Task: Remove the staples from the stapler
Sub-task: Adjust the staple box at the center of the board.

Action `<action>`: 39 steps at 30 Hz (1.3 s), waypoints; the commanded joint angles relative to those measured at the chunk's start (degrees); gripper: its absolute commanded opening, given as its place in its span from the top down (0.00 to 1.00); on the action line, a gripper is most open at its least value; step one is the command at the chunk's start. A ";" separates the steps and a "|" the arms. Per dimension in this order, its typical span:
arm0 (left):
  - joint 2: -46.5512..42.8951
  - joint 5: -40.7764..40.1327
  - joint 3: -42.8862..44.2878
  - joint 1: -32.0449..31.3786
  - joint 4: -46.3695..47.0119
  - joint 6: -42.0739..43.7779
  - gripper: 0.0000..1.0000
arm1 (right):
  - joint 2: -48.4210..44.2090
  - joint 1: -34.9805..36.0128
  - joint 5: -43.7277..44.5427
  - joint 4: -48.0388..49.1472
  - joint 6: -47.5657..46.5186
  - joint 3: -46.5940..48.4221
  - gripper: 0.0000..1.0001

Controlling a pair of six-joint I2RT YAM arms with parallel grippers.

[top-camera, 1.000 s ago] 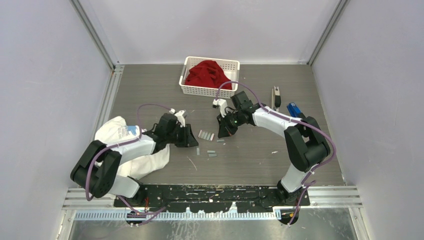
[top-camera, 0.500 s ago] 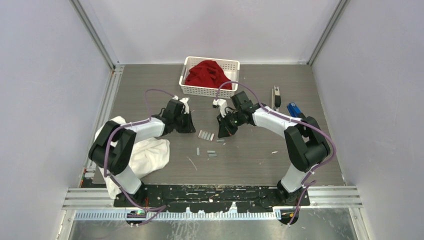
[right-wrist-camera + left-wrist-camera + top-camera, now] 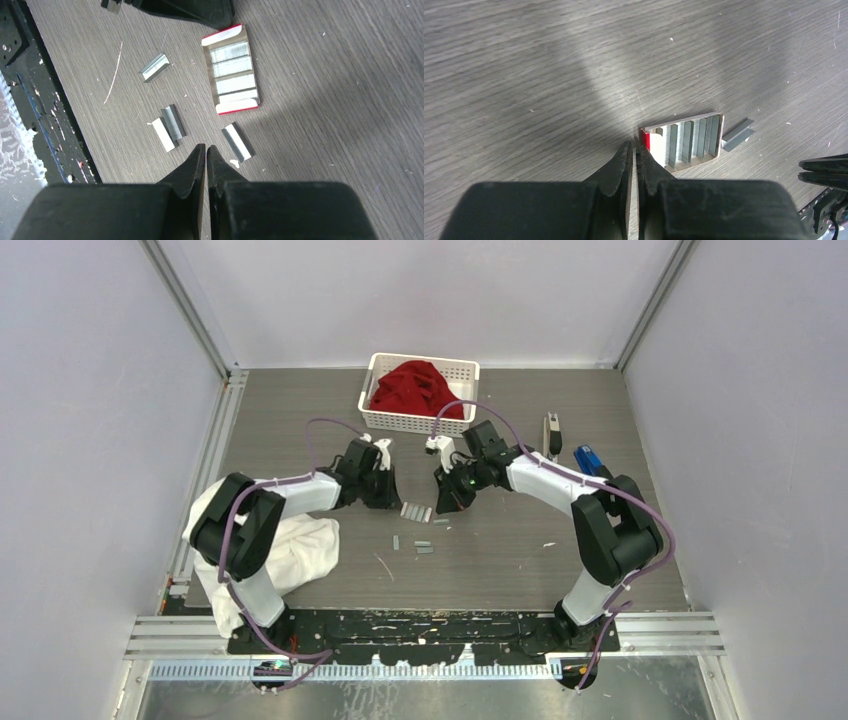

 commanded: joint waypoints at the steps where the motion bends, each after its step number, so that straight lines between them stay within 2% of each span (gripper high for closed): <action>1: -0.29 -0.02 -0.35 -2.10 -2.77 0.49 0.92 | -3.23 -0.60 -1.19 0.11 -0.59 2.33 0.89; 13: -4.05 -1.14 -2.86 -5.96 -1.95 -1.63 0.92 | -2.92 -0.62 -3.41 -0.06 -0.15 2.05 0.84; 17: -6.38 0.66 -5.53 -6.06 1.39 -3.03 0.90 | -2.61 -0.58 -7.47 0.27 1.48 1.92 0.80; 22: -6.60 0.40 -6.22 -6.04 2.38 -3.35 0.89 | -1.63 -0.45 -10.59 3.10 7.30 0.83 0.75; 26: -7.48 -2.82 -6.48 -6.06 1.16 -2.58 0.88 | -1.88 -0.37 -10.71 9.28 15.80 -1.91 0.69; 33: -6.59 -4.44 -6.03 -6.06 1.25 -2.10 0.88 | -0.32 2.03 -3.62 16.90 29.79 -4.62 0.66; 39: -4.95 -3.53 -5.72 -6.06 2.71 -2.50 0.88 | 0.50 2.45 0.01 19.11 34.30 -5.80 0.64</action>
